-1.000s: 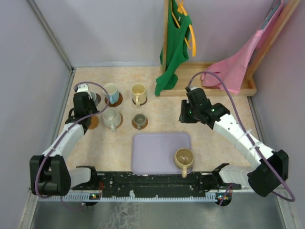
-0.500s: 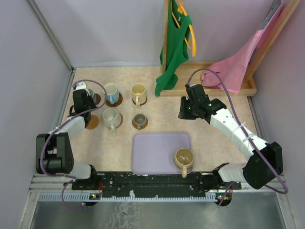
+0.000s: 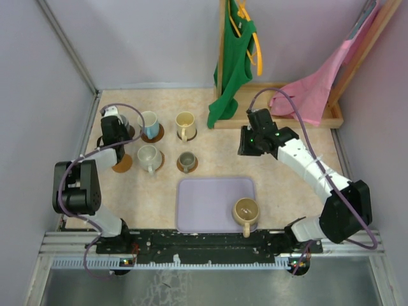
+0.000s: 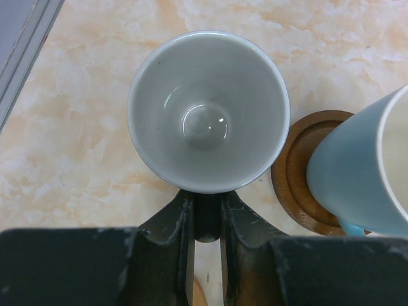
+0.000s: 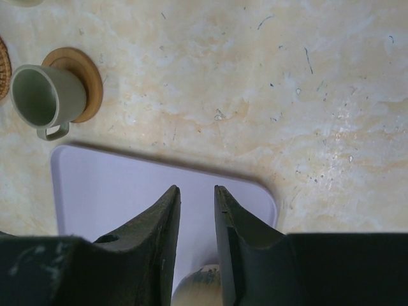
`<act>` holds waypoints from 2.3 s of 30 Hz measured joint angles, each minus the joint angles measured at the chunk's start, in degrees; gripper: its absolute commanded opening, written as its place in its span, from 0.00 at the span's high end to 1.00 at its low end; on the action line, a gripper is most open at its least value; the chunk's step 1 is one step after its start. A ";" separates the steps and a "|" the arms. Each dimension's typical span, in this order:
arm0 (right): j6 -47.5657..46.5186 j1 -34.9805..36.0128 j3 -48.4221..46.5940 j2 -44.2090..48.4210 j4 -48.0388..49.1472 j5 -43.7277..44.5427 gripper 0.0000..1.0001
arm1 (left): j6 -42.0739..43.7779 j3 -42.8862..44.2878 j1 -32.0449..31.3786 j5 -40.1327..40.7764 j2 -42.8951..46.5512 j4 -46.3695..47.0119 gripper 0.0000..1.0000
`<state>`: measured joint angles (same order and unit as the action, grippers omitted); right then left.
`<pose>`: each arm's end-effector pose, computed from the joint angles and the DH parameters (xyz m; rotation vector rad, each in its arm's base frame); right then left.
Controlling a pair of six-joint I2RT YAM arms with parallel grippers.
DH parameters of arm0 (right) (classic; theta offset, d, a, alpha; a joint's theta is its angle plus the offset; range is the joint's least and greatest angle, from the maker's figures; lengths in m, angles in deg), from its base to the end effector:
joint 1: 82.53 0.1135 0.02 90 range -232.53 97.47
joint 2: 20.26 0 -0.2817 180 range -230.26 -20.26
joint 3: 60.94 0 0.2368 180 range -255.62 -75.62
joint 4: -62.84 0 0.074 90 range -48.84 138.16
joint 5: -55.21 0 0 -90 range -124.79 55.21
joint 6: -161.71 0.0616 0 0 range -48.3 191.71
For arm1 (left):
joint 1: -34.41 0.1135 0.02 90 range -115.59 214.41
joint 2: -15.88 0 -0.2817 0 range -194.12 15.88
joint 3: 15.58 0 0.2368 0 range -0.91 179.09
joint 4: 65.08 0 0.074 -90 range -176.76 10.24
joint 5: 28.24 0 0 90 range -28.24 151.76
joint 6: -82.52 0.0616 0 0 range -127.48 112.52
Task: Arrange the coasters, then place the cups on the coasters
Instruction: Place the cup on the coaster.
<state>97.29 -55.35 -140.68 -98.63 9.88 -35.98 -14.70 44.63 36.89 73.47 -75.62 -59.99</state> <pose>0.2522 0.1309 0.2888 -0.0443 2.5184 0.4133 0.3494 0.0276 0.2128 -0.2988 1.9991 0.1548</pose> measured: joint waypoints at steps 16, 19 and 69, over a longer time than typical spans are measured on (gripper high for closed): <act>-0.09 -1.11 -1.51 -1.66 -0.09 -0.46 0.71 | 0.70 2.29 0.90 0.26 -5.46 2.51 1.00; -0.11 -1.11 -1.51 -2.21 -0.11 -0.57 0.71 | 0.79 2.29 1.05 0.28 -5.62 2.58 1.00; -0.52 -1.62 -1.38 -0.70 0.66 -1.99 0.72 | -0.70 0.44 1.11 0.11 -1.42 -1.33 0.59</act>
<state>96.76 -56.96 -142.05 -99.33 10.53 -37.97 -15.40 45.07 38.00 73.57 -77.04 -61.32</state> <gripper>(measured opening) 0.285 0.396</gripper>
